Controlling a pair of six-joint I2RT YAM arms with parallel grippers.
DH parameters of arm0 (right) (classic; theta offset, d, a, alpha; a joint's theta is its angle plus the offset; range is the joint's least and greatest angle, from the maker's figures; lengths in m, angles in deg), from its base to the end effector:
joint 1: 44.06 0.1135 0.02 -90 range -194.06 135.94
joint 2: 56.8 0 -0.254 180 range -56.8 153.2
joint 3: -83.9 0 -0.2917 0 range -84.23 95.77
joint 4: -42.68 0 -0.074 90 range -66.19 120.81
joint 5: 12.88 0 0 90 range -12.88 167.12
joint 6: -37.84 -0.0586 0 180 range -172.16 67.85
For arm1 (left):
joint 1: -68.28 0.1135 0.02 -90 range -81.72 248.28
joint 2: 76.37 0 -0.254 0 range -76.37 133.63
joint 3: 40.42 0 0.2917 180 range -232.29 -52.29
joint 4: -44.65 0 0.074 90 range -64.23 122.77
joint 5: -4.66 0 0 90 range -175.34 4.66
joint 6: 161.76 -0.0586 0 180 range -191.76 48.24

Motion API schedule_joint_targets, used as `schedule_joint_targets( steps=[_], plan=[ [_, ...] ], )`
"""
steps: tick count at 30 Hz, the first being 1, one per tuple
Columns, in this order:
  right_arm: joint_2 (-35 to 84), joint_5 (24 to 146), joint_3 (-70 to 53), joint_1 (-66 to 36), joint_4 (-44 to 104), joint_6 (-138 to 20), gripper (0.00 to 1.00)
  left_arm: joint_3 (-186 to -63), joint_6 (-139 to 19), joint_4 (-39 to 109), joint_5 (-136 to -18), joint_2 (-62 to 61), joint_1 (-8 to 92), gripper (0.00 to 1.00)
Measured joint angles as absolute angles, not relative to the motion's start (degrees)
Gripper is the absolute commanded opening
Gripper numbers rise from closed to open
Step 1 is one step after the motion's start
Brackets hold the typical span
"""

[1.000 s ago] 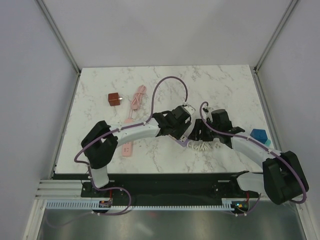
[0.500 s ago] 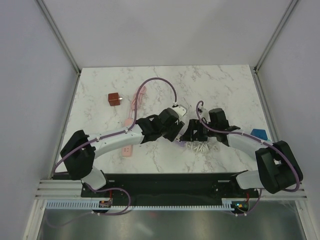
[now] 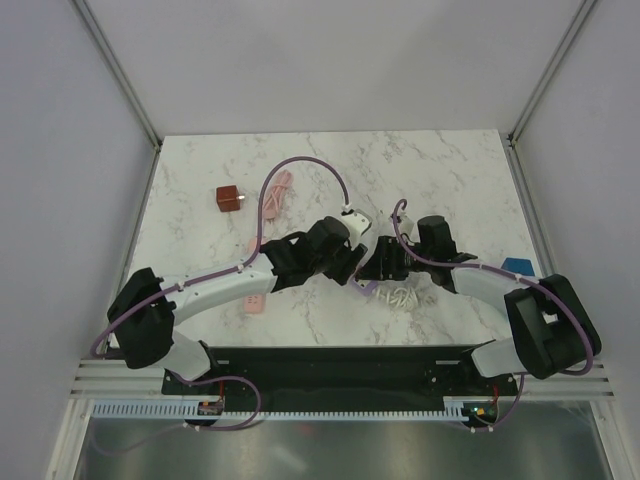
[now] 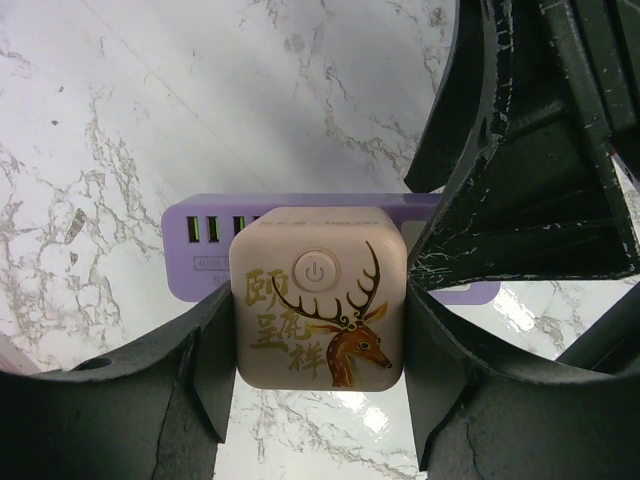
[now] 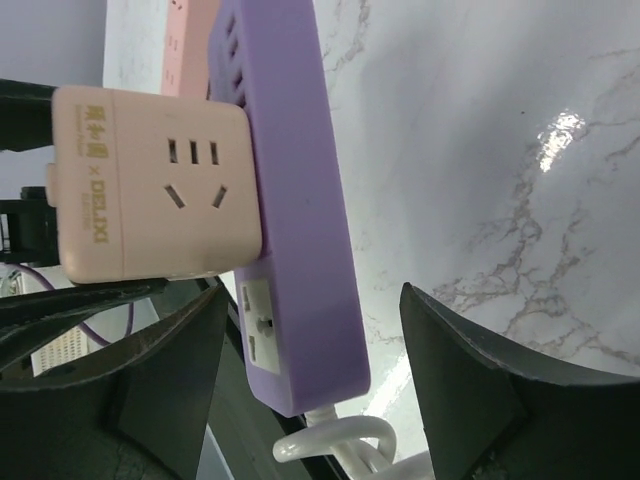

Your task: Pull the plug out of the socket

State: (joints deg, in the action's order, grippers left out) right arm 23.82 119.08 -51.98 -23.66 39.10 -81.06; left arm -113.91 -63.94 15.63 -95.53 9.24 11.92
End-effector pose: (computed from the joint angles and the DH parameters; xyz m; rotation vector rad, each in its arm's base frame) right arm 0.2704 0.1424 0.1149 -0.2429 2.3623 1.2686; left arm 0.2219 -0.3147 0.2189 0.8615 2.1376 -0.3818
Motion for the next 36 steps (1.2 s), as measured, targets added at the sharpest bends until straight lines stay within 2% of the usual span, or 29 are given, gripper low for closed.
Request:
schedule_joint_targets(
  steps=[8,11,12,21,30,36],
  plan=[
    [25.0,121.2,-52.8,-23.3,43.2,-83.3,0.64,-113.8,-63.9,15.9,-95.1,9.2,11.9,0.02],
    [25.5,121.3,-53.6,-23.3,44.1,-83.7,0.50,-113.8,-63.9,16.1,-94.9,9.2,11.9,0.02],
    [25.7,121.8,-53.9,-23.3,44.5,-83.9,0.36,-113.8,-63.9,16.0,-94.7,9.2,11.9,0.02],
    [30.5,122.3,-54.1,-23.2,46.6,-86.0,0.00,-113.7,-64.1,13.9,-94.8,9.2,11.9,0.02],
    [32.5,114.9,-54.2,-22.8,48.2,-87.6,0.00,-113.6,-62.0,17.3,-92.4,7.2,11.1,0.02],
    [33.0,111.3,-54.2,-22.8,49.9,-89.0,0.00,-110.4,-60.9,17.9,-92.8,1.4,11.1,0.02]
  ],
)
